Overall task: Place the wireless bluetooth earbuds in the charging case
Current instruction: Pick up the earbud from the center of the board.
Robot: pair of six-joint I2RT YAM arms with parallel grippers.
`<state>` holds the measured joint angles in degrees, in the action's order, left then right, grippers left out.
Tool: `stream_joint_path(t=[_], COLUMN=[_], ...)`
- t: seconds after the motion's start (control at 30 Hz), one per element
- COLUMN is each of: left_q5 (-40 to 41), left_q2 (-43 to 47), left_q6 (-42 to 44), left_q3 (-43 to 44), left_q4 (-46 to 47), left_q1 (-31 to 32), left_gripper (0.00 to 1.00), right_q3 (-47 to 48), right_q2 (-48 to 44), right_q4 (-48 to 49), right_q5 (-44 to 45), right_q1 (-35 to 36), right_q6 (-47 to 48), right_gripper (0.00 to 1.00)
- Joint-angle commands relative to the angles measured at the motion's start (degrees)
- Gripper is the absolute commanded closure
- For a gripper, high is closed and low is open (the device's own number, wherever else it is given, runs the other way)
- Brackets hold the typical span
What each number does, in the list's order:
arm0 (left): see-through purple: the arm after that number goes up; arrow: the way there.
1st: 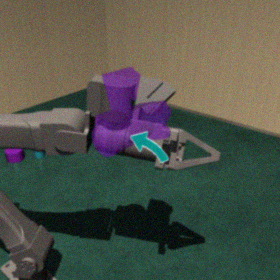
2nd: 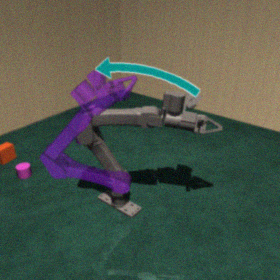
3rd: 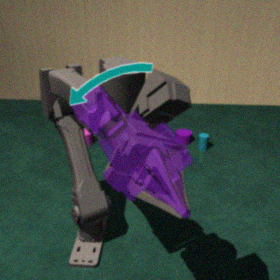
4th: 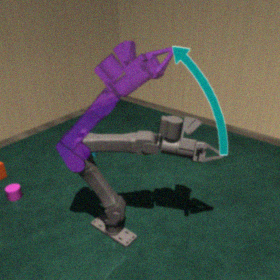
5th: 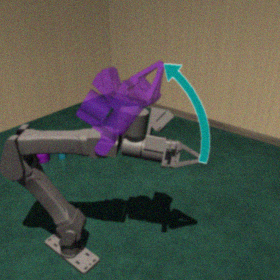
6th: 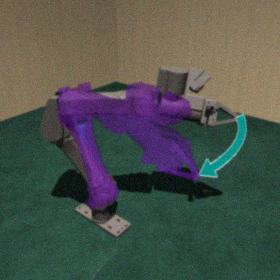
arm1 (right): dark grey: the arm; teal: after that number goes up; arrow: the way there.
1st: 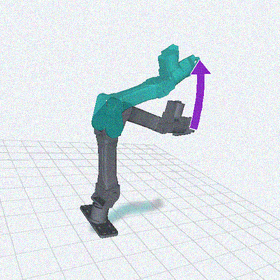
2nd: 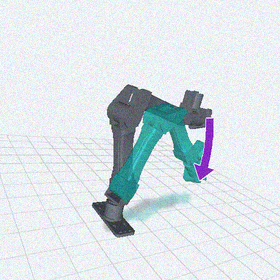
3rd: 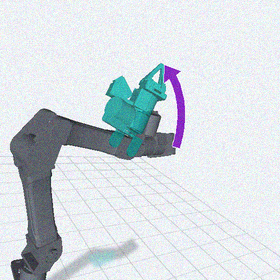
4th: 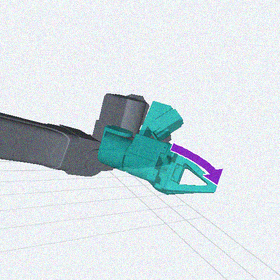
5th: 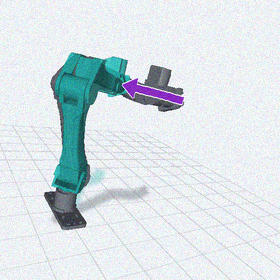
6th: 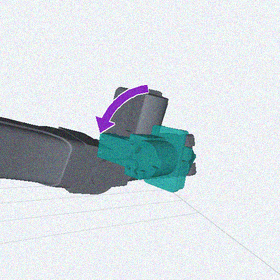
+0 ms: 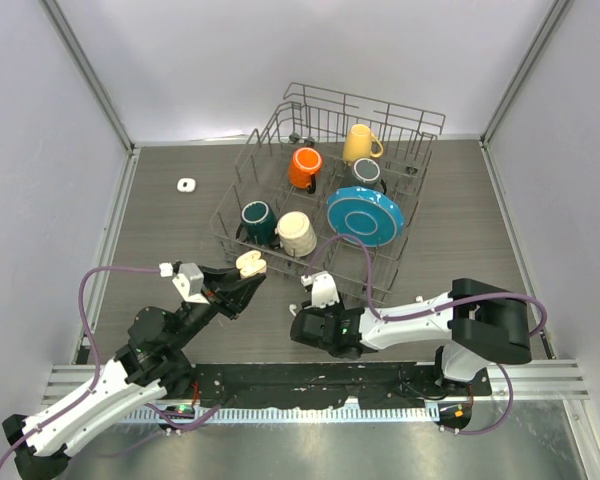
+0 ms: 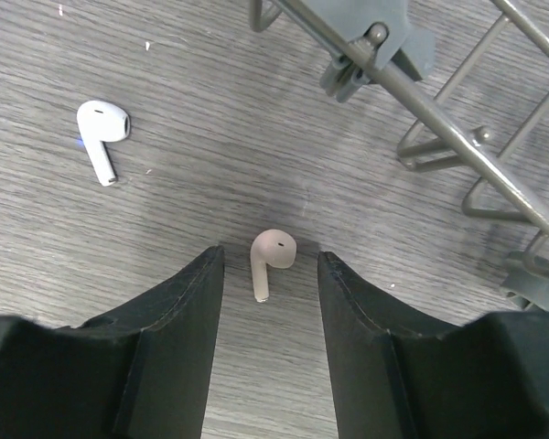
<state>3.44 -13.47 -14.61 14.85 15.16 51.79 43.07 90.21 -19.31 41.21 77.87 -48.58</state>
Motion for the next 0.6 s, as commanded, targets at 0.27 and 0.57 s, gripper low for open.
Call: stream_joint_path(t=[0.27, 0.57], left_q5=[0.5, 0.7], left_q2=[0.3, 1.3], left_q6=[-0.3, -0.6], left_q3=[0.2, 0.0], left_q4=[3.1, 2.6], left_q1=[0.2, 0.2], left_gripper=[1.0, 1.0], right_q3=[-2.0, -1.4], right_q2=[-1.4, -0.6], right_q4=[4.5, 4.8], right_q5=[-2.4, -4.3], right_q1=[-1.4, -1.5], right_q6=[-0.5, -0.4], right_gripper=[0.57, 0.71])
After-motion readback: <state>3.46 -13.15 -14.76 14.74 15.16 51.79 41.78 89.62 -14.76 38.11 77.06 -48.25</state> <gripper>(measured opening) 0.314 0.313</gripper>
